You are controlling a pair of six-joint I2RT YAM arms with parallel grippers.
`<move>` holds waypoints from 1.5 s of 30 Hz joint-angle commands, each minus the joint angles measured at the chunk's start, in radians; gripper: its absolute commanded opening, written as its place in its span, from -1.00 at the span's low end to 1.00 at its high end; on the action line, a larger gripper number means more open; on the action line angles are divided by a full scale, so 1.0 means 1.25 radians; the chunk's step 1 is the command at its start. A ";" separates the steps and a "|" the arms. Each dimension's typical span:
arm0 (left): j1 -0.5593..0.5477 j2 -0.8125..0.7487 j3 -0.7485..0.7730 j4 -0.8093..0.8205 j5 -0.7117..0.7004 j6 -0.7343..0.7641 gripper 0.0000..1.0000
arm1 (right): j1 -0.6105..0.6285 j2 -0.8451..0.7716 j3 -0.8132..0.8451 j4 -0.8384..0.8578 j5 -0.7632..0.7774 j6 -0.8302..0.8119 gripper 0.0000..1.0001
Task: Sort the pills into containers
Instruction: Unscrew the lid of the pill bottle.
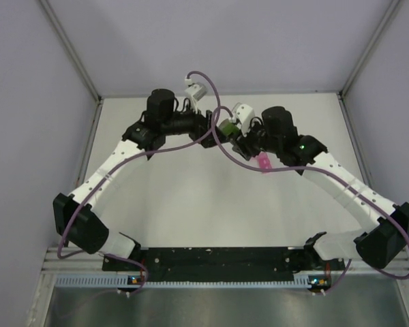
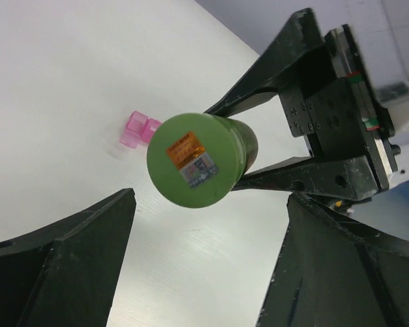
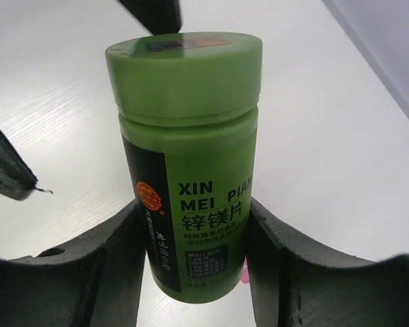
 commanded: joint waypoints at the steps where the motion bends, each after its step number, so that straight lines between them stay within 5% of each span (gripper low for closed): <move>1: 0.009 -0.089 0.002 -0.026 0.091 0.285 0.97 | -0.005 -0.039 0.001 -0.035 -0.157 -0.039 -1.00; 8: 0.009 -0.116 0.015 -0.262 0.262 0.692 0.98 | -0.006 -0.034 0.049 -0.178 -0.394 -0.109 -1.00; 17: -0.001 -0.118 -0.046 -0.239 0.355 0.749 0.98 | -0.008 0.007 0.086 -0.242 -0.489 -0.127 -1.00; 21: 0.000 -0.112 -0.053 -0.190 0.360 0.702 0.90 | -0.008 0.011 0.086 -0.242 -0.486 -0.127 -1.00; 34: -0.002 -0.100 -0.117 0.019 0.329 0.462 0.01 | -0.008 -0.002 0.066 -0.184 -0.380 -0.090 -1.00; 40: -0.001 -0.091 -0.115 0.156 0.173 0.164 -1.00 | -0.007 -0.023 0.043 -0.101 -0.186 -0.056 -1.00; 45: -0.002 -0.057 -0.054 0.147 -0.020 -0.059 -1.00 | -0.007 -0.027 0.019 -0.015 0.003 -0.026 -1.00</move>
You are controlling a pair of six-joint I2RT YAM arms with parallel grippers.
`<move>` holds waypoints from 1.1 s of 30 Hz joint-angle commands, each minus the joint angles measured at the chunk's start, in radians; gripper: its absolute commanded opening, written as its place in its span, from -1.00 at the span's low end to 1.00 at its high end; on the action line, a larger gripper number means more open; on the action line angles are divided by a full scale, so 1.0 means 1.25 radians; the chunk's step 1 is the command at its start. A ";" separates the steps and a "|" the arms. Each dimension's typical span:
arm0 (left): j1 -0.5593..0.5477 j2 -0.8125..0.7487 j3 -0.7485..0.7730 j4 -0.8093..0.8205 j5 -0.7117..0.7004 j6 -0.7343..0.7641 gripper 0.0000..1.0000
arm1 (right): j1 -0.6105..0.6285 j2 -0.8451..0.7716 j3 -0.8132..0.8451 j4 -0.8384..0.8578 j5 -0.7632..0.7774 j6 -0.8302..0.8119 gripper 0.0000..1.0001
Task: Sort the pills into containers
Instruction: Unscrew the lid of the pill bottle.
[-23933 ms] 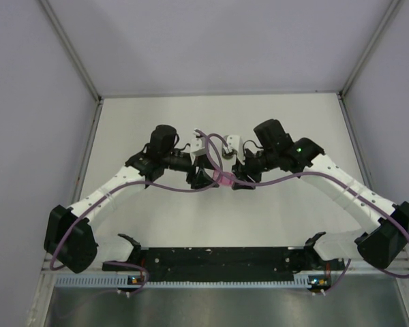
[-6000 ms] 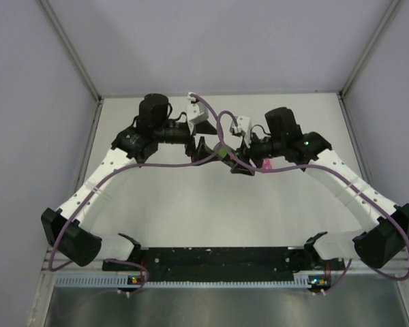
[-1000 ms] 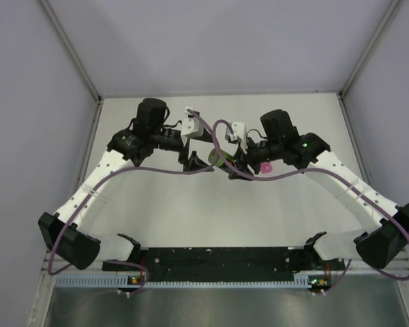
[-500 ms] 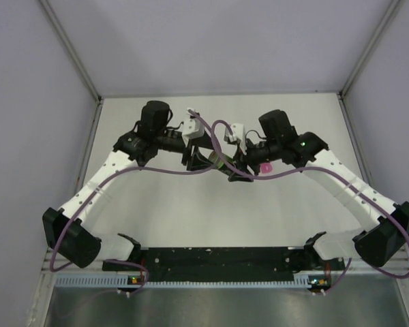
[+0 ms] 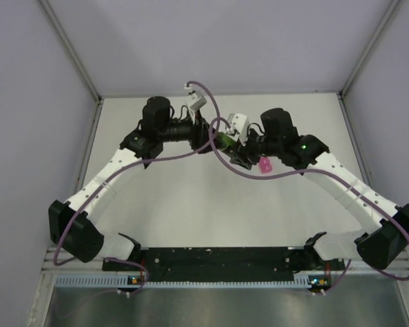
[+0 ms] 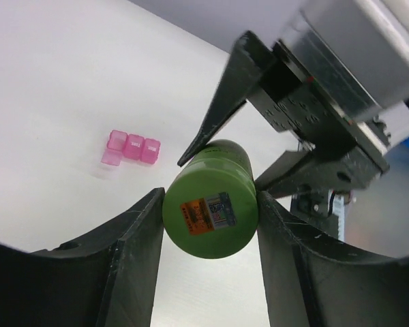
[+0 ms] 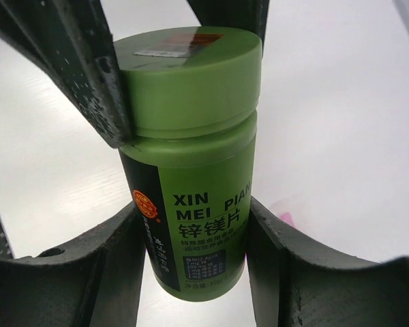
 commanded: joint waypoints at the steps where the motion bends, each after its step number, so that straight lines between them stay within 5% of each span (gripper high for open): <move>1: -0.003 0.037 0.079 0.030 -0.214 -0.281 -1.00 | -0.006 -0.021 -0.007 0.134 0.257 0.069 -1.00; 7: -0.003 0.062 0.107 -0.044 -0.316 -0.416 -0.99 | -0.005 -0.011 -0.006 0.160 0.359 0.083 -1.00; 19: 0.000 0.056 0.106 -0.041 -0.218 -0.261 0.97 | -0.008 -0.007 -0.019 0.146 0.293 0.084 -1.00; 25: 0.009 0.016 0.093 -0.052 -0.154 -0.079 0.97 | -0.010 -0.026 -0.033 0.129 0.230 0.075 -1.00; 33: 0.022 -0.040 0.080 -0.168 0.092 0.344 0.98 | -0.012 -0.050 -0.015 0.020 -0.057 0.009 -1.00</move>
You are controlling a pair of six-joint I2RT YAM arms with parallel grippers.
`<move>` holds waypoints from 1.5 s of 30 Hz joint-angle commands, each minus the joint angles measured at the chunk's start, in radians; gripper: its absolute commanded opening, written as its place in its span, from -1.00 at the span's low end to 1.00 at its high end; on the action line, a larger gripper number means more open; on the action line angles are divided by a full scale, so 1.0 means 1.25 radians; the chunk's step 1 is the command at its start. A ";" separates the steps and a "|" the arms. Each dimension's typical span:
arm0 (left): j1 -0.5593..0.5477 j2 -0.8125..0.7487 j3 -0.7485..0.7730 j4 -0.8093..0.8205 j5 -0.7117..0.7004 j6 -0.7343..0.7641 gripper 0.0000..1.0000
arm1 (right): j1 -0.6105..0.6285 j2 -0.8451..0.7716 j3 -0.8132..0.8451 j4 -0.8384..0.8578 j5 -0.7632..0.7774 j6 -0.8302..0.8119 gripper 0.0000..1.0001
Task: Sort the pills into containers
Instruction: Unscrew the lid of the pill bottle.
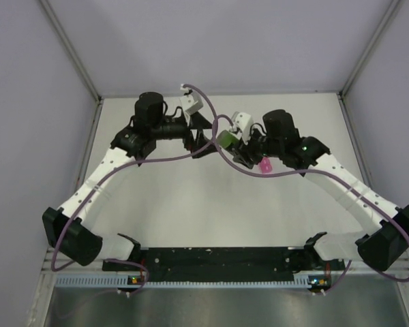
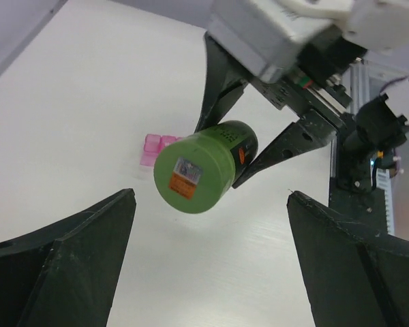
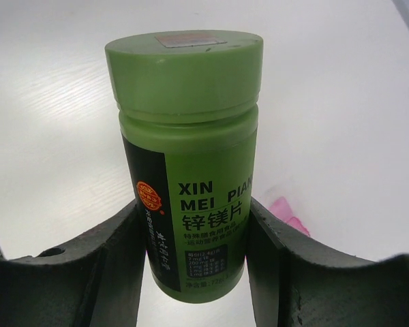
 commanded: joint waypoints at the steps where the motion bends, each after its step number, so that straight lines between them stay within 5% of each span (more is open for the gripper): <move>1: 0.001 -0.042 0.009 -0.096 0.166 0.290 0.97 | -0.006 -0.039 0.029 -0.066 -0.218 -0.052 -1.00; 10: -0.009 -0.042 -0.036 -0.108 0.277 0.365 0.97 | -0.007 -0.006 0.082 -0.154 -0.363 -0.084 -1.00; 24: -0.025 -0.036 -0.047 -0.074 0.278 0.332 0.82 | -0.007 0.014 0.086 -0.157 -0.365 -0.081 -1.00; 34: -0.026 -0.031 -0.073 -0.035 0.267 0.303 0.34 | -0.007 0.004 0.083 -0.152 -0.353 -0.079 -1.00; 40: -0.026 -0.019 -0.082 0.091 0.191 0.100 -0.35 | -0.007 -0.006 0.076 -0.107 -0.263 -0.051 -1.00; 43: -0.026 -0.008 -0.078 0.158 0.109 -0.068 -1.00 | -0.007 -0.013 0.067 -0.066 -0.161 -0.027 -1.00; 45: -0.026 -0.004 -0.072 0.184 0.038 -0.166 -1.00 | -0.006 -0.018 0.058 -0.025 -0.090 -0.013 -1.00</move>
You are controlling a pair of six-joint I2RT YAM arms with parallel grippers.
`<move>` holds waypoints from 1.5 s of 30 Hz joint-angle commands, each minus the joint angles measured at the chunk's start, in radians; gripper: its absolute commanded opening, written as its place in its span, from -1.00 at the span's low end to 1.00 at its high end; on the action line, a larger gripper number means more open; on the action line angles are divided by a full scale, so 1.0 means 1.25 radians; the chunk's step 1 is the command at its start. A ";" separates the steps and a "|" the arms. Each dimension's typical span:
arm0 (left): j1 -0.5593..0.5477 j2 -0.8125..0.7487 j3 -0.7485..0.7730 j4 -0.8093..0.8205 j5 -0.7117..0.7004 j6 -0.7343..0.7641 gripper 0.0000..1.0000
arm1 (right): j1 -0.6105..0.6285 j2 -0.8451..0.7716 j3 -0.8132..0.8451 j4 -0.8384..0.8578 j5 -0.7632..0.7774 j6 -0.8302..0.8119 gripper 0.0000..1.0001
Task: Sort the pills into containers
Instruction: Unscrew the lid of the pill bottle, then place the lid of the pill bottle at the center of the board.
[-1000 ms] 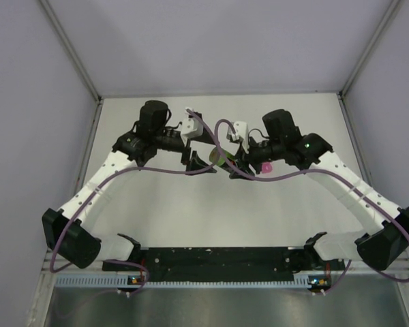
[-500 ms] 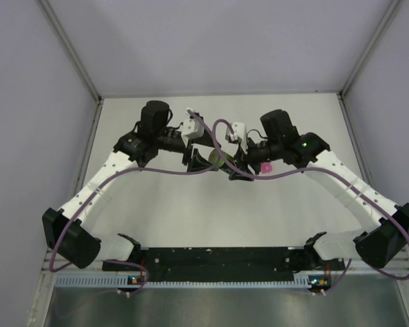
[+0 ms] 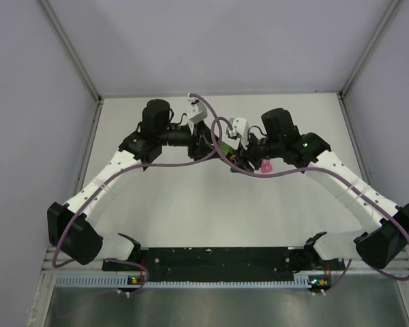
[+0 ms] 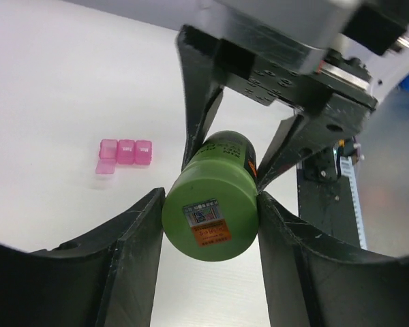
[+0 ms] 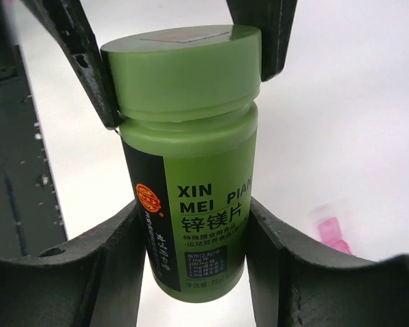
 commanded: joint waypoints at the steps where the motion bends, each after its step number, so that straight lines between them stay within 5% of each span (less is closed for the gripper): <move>1: -0.003 0.009 0.015 0.130 -0.152 -0.281 -1.00 | -0.005 -0.033 0.006 0.125 0.179 0.040 -1.00; 6: -0.002 0.036 0.087 0.053 -0.291 -0.468 -1.00 | -0.005 -0.016 0.012 0.157 0.297 0.055 -1.00; 12: 0.002 0.051 0.134 -0.030 -0.343 -0.525 -1.00 | -0.005 -0.002 0.005 0.175 0.367 0.055 -1.00; 21: 0.053 0.035 0.125 -0.143 -0.403 -0.302 -1.00 | -0.009 -0.032 -0.032 0.180 0.347 0.060 -1.00; 33: 0.104 0.114 0.002 -0.202 -0.746 0.042 -0.90 | -0.083 -0.082 -0.109 0.203 0.263 0.104 -1.00; 45: 0.192 0.378 0.115 -0.326 -0.735 0.003 -0.85 | -0.106 -0.145 -0.195 0.200 0.258 0.087 -1.00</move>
